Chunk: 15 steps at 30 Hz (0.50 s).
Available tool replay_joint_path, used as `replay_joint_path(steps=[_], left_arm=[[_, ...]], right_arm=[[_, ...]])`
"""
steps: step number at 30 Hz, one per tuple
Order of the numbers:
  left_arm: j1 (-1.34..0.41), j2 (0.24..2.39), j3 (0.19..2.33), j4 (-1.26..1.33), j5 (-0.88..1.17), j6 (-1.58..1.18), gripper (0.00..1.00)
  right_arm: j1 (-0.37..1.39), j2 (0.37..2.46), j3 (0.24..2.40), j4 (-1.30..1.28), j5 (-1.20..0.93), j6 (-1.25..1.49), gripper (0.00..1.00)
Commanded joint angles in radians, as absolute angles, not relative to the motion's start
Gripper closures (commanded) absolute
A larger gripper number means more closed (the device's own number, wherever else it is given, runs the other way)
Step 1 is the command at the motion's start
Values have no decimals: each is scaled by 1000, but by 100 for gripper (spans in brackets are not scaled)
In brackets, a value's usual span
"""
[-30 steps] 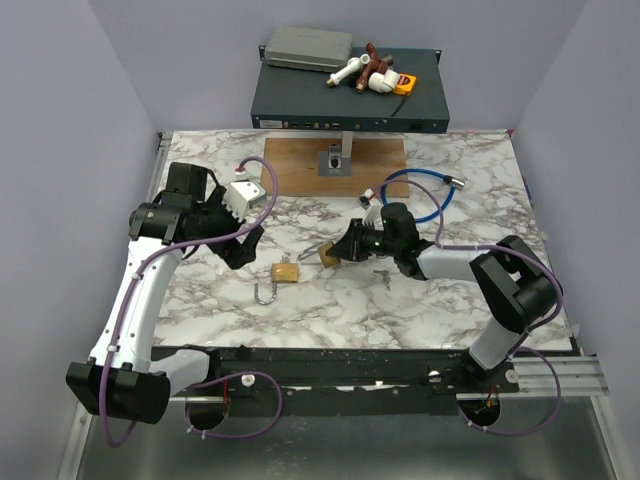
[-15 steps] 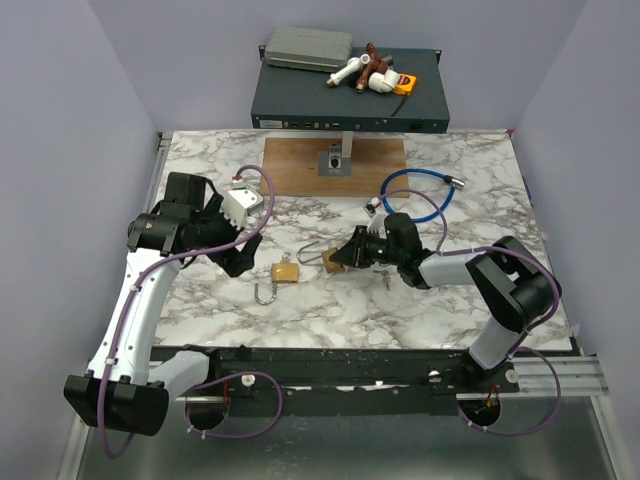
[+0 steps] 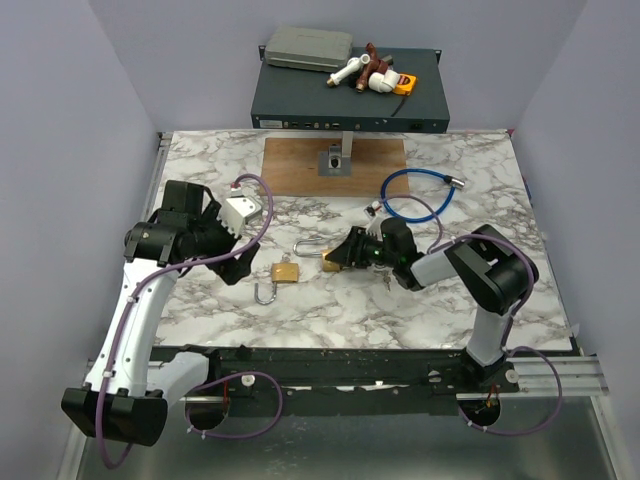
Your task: Unlock with the key
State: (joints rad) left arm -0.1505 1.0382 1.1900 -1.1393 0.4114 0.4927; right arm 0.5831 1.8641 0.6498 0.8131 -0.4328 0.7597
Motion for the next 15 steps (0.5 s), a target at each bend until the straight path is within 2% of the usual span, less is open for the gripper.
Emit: replay_joint_path(steps=[1, 3, 6, 7, 11, 15], left_arm=[[-145, 1008, 1184, -1186, 390, 521, 2], [-144, 999, 1186, -1193, 391, 526, 2], [-144, 992, 1195, -1207, 389, 527, 1], [-144, 986, 1195, -1209, 386, 529, 1], [-144, 961, 1195, -1208, 362, 538, 2], [-142, 909, 1176, -1150, 320, 528, 2]], right_arm=[[572, 1822, 688, 774, -385, 710, 44], [566, 1788, 701, 708, -367, 672, 37], [561, 1720, 729, 598, -321, 606, 12], [561, 1684, 741, 548, -292, 577, 1], [561, 1543, 791, 303, -125, 540, 0], [528, 1457, 846, 60, -52, 606, 0]])
